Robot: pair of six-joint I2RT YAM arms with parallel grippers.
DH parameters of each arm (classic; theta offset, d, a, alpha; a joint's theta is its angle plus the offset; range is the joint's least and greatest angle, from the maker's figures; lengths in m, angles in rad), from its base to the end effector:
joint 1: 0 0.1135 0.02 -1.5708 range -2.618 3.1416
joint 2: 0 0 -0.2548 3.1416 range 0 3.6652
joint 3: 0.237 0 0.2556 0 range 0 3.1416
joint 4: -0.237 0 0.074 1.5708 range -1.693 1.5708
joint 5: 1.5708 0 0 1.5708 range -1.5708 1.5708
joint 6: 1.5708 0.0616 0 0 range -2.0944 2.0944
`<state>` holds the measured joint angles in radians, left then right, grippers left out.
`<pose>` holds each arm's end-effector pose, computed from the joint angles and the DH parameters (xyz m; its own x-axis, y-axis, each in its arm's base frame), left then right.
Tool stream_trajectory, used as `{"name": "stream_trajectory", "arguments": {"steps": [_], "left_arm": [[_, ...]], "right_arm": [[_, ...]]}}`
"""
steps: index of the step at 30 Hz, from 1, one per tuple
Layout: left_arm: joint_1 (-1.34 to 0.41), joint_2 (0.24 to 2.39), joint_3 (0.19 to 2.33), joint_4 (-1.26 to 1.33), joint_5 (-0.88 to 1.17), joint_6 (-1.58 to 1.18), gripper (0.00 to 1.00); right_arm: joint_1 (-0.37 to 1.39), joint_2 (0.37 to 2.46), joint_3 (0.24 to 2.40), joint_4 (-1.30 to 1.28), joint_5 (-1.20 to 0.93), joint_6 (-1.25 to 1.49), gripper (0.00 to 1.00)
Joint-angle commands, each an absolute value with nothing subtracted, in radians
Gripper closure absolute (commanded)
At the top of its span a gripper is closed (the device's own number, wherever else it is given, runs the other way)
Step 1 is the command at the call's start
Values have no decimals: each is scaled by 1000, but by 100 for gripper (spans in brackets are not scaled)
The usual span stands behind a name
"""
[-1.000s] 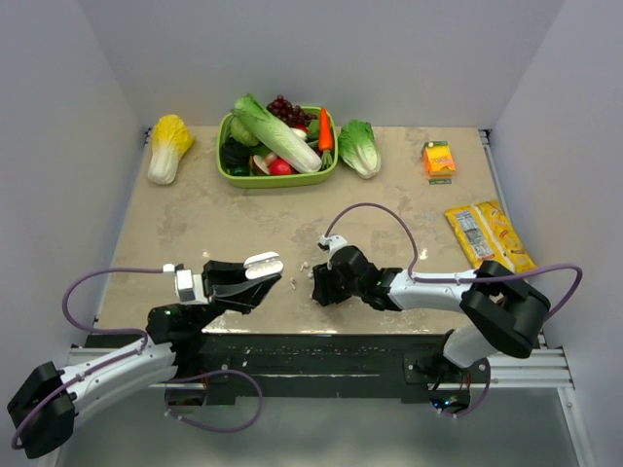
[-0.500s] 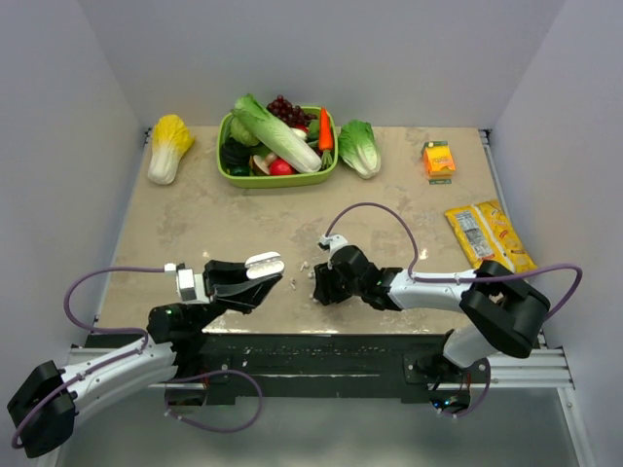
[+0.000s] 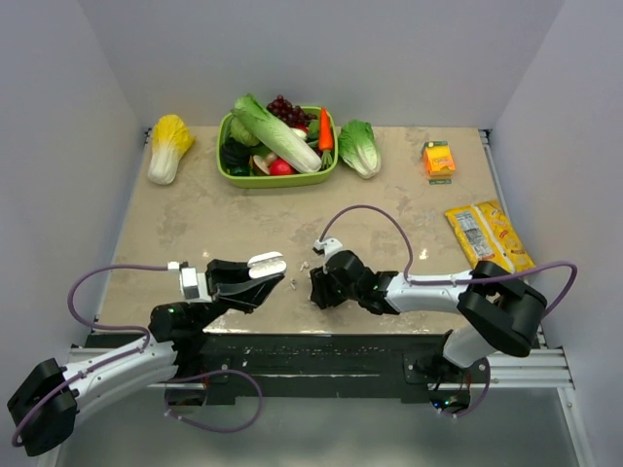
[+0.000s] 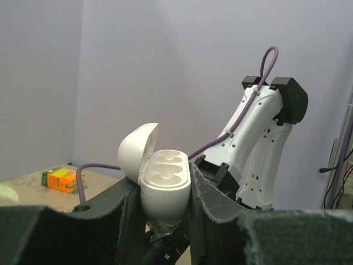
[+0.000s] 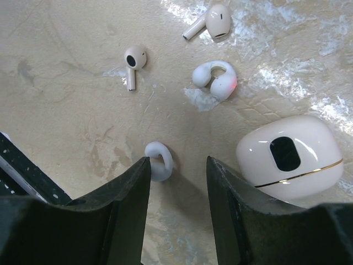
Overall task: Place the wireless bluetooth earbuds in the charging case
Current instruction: Pick up the earbud from the center of the board.
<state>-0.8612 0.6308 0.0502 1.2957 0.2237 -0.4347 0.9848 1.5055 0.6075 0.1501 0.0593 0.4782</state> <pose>0.0913 -0.1273 0.2656 0.0300 -0.6652 -0.7461 0.9498 0.2515 -0.1860 0.1714 0.2517 0.1187 -0.7056 -0.2324 -0.6694 -0.5440 0.7830 0.3016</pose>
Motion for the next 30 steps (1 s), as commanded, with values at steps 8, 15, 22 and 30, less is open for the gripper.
{"name": "stream_trajectory", "arguments": {"steps": [8,15,22,30], "left_arm": [[-873,614,-256,1454,219,-442,100],[-877,611,-259,1453,216,-445,100],[-881,607,-261,1451,216,-448,100],[-882,598,-264,1436,212,-445,100]], "right_arm": [[1032,1551,609,77,91,468,56],[1037,1555,609,107,75,477,67],[1038,1568,620,129,54,477,85],[1037,1499,595,134,63,474,100]]}}
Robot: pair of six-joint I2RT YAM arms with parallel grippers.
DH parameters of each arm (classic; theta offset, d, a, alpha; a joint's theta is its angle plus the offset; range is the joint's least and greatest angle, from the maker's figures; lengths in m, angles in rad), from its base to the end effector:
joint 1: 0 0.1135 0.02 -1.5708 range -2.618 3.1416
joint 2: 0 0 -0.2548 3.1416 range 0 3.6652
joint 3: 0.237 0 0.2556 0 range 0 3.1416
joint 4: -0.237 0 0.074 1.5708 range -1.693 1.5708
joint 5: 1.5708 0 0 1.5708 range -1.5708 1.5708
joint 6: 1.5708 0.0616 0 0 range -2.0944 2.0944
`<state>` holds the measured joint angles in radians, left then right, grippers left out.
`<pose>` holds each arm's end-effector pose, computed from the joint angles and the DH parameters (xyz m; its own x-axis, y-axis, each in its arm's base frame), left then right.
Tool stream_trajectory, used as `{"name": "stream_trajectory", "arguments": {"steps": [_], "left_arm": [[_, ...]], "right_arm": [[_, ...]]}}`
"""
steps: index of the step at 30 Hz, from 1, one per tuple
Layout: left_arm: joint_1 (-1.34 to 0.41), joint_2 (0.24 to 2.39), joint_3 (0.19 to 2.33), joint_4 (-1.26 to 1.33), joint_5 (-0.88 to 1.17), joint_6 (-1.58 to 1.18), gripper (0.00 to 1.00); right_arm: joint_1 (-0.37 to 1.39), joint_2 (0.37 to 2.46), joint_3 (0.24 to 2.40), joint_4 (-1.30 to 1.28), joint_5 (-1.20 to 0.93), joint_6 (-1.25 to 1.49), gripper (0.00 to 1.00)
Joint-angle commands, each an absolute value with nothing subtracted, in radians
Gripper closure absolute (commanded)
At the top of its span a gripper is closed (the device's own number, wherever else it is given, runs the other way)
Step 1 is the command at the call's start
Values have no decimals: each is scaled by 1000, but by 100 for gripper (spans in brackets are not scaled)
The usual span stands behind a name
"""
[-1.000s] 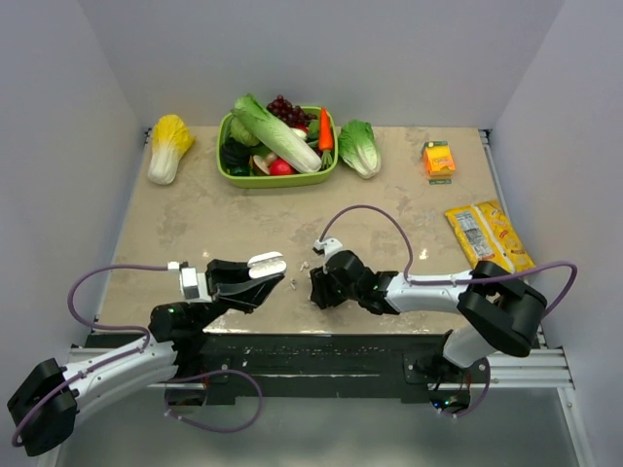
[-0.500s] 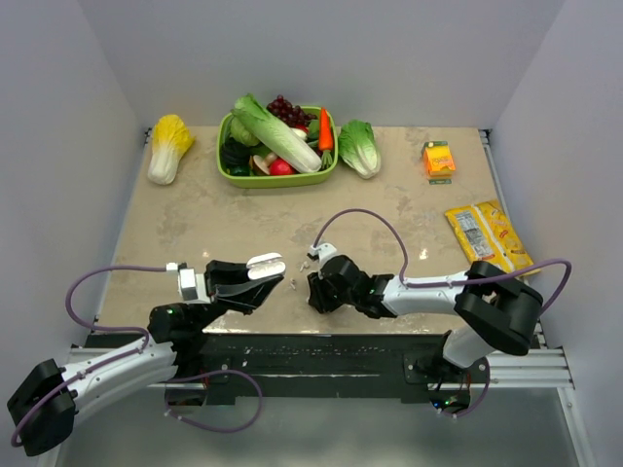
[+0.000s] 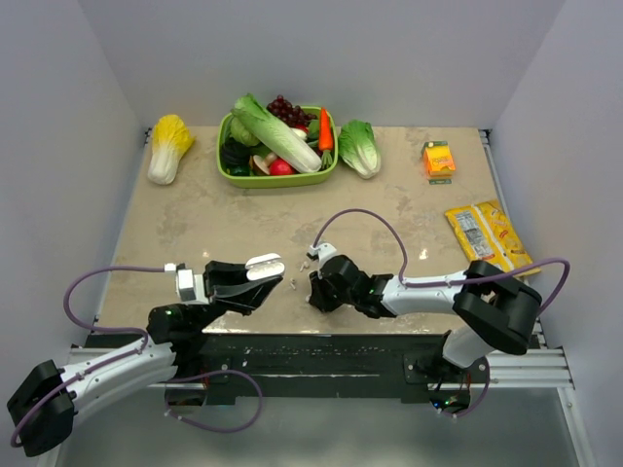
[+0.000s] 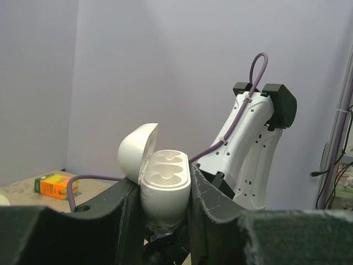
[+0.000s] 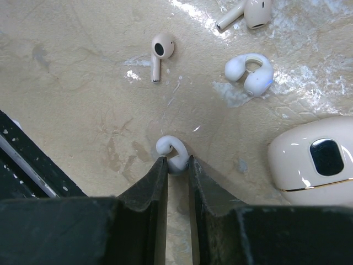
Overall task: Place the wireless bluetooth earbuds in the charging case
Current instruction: Pick up the earbud from the center of the board.
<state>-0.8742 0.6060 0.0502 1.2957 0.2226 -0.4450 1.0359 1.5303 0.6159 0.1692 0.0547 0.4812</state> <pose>0.0873 -0.1256 0.2689 0.0234 -0.6823 -0.7307 0.9559 0.2293 -0.1836 0.1601 0.2636 0.1160 -0.6945 -0.2656 -0.6687 -0.5833 0.7519 0.3073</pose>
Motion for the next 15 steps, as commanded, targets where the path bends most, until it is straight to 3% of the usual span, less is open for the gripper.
{"name": "stream_trajectory", "arguments": {"steps": [1,15], "left_arm": [[-882,598,-264,1436,210,-445,100],[-884,661,-204,1448,172,-379,100]], "right_arm": [[1037,1458,592,130,77,474,100],[1037,933,678,-153,221,348,100]]}}
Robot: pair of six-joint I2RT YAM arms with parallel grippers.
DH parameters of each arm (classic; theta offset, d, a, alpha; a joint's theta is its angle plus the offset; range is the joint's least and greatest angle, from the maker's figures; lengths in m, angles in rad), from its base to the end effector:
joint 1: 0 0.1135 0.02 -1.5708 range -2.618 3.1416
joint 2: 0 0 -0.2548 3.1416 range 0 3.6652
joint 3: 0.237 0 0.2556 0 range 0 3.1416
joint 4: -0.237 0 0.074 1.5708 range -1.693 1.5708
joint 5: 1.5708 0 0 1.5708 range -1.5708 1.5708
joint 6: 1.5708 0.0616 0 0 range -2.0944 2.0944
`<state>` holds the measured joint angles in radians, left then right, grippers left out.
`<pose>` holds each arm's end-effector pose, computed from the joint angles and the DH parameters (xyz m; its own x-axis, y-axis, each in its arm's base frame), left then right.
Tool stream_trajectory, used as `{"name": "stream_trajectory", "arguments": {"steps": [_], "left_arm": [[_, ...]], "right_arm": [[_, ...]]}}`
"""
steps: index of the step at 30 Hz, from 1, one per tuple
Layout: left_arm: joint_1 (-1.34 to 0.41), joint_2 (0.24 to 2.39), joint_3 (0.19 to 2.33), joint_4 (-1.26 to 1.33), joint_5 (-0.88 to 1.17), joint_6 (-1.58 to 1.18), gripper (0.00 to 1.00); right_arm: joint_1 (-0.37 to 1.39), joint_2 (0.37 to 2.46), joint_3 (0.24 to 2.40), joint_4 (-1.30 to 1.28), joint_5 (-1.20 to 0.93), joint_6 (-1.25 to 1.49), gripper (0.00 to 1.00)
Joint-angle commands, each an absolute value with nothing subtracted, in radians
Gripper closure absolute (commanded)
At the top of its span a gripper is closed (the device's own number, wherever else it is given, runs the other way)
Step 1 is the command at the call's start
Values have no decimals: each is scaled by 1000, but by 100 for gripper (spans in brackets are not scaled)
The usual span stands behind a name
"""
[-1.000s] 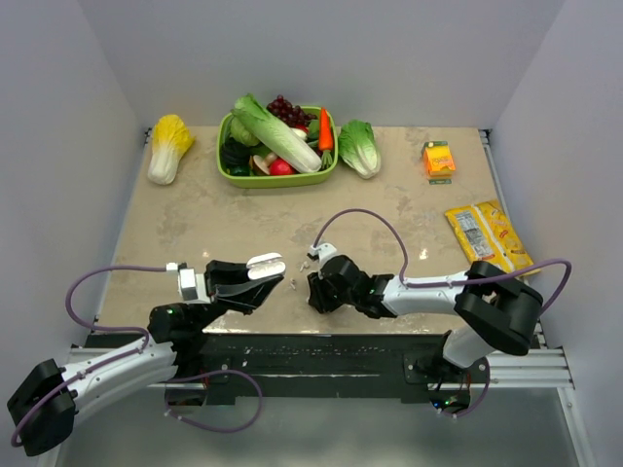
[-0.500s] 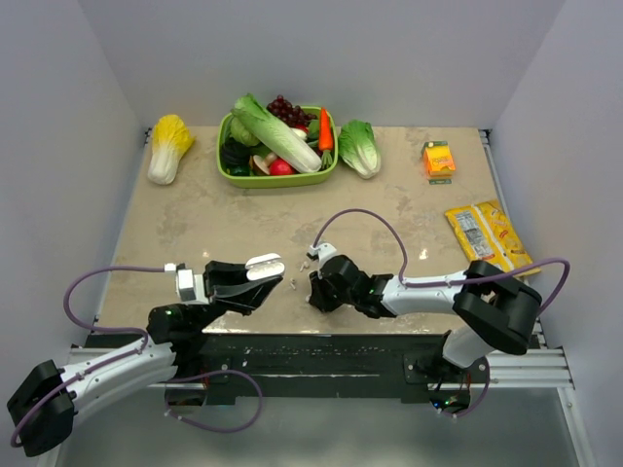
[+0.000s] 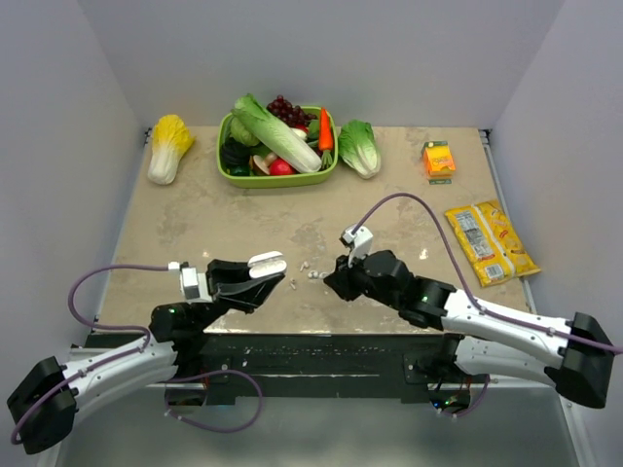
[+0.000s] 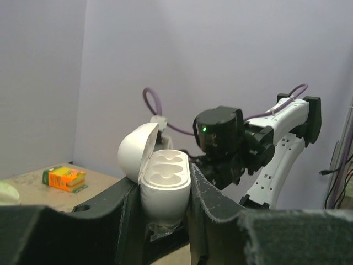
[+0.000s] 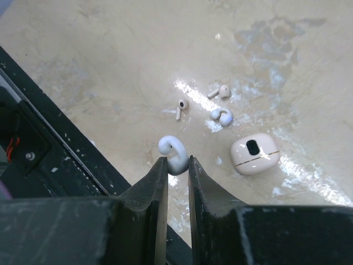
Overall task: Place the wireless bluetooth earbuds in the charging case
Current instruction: Pick up the earbud from the center of the board, then place the earbud in the charging case.
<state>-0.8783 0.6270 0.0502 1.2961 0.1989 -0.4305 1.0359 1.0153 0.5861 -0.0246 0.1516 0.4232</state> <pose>0.0901 -0.1276 0.2663 0.0278 -0.6743 -0.7380 0.9474 0.2532 -0.1956 0.1394 0.2170 0.2220 -0.5246 -0.0890 -0.8467 -0.6206 0.7208 0.3088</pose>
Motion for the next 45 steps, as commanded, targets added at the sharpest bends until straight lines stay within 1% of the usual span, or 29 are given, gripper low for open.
{"name": "stream_trajectory", "arguments": {"steps": [1,5,12,17,23,29,35,45], "left_arm": [[-884,672,-195,1453,172,-367,100],[-884,738,-150,1508,166,-345,100],[-884,948,-118,1667,156,-310,100],[-882,1101,-69,1802,202,-298,100],[-884,1209,-9,1896,294,-317,100],[-882,1227,89,1896,400,-316,100],[-881,1218,158,1896,446,-290,100],[-851,1244,294,1893,534,-278,100]], "right_arm": [[1037,921,693,-170,225,325,100],[1037,855,768,-245,233,272,100],[1037,740,860,-316,215,161,100],[1039,700,905,-357,121,121,100],[1039,686,931,-382,34,81,100],[1039,707,927,-362,3,75,100],[1040,727,920,-310,-43,95,100],[1063,811,971,-259,-89,95,100]]}}
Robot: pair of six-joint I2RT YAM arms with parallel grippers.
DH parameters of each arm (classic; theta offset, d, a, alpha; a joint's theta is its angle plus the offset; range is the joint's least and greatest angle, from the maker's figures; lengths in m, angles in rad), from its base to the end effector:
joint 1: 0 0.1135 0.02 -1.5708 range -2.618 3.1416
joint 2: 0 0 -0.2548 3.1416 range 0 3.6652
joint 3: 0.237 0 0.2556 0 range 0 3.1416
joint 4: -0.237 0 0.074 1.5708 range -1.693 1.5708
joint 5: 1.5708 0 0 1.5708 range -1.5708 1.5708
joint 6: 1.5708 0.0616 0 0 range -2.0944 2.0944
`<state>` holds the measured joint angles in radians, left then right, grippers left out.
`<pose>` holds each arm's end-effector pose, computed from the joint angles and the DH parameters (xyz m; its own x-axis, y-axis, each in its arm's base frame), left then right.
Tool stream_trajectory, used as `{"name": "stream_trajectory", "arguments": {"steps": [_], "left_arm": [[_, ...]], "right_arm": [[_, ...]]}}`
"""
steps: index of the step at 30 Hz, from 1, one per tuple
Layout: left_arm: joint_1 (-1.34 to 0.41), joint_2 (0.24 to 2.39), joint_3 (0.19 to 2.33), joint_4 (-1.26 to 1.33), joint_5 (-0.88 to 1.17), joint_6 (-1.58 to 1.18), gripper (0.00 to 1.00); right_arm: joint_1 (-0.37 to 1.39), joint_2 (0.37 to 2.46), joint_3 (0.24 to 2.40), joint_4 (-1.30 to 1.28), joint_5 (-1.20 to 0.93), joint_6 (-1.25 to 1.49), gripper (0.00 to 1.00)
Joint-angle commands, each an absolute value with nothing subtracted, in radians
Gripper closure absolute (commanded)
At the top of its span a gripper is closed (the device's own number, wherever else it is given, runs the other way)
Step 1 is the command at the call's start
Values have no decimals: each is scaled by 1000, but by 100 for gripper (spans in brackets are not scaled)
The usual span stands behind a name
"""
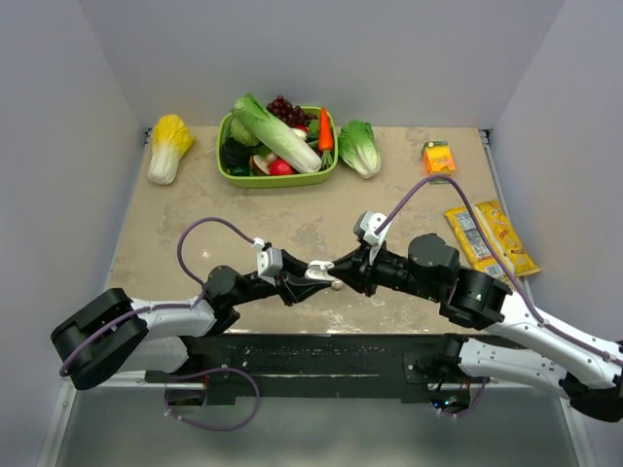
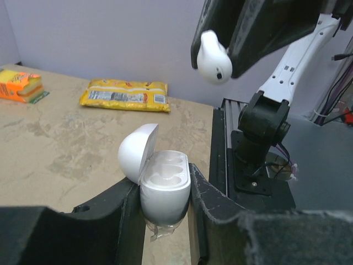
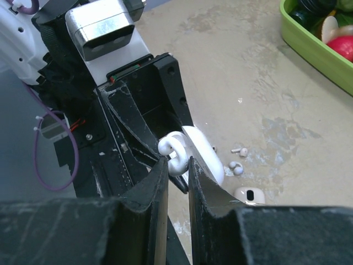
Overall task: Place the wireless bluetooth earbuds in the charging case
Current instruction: Place the earbud in the charging case.
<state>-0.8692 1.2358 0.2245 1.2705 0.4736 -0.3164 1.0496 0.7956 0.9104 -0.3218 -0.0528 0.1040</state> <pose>0.1357 -0.2041 0.2084 -0.1428 -0.2600 -0.9550 0.9679 0.1649 -0.1896 0.1039 0.1874 0.3557 -0.1944 -0.1303 -0.9722 -0.8763 0.4685 0.1124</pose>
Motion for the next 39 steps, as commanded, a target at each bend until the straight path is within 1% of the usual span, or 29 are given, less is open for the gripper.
{"name": "stream_trajectory", "arguments": {"steps": [1,9,26,39], "left_arm": [[-850,1247,305,1891,543,-278,100],[-830,1261,386,1882,614,-288,100],[-830,1267,410,1896,617,-311,100],[-828,1258,426,1878,611,-302,100]], "right_arm": [[1069,819,977,-256,-89,95,100],[1080,836,1008,-265,-68,75,100],[1081,864,969,-268,46,69,100],[1081,867,942,-279,45,81,100]]}}
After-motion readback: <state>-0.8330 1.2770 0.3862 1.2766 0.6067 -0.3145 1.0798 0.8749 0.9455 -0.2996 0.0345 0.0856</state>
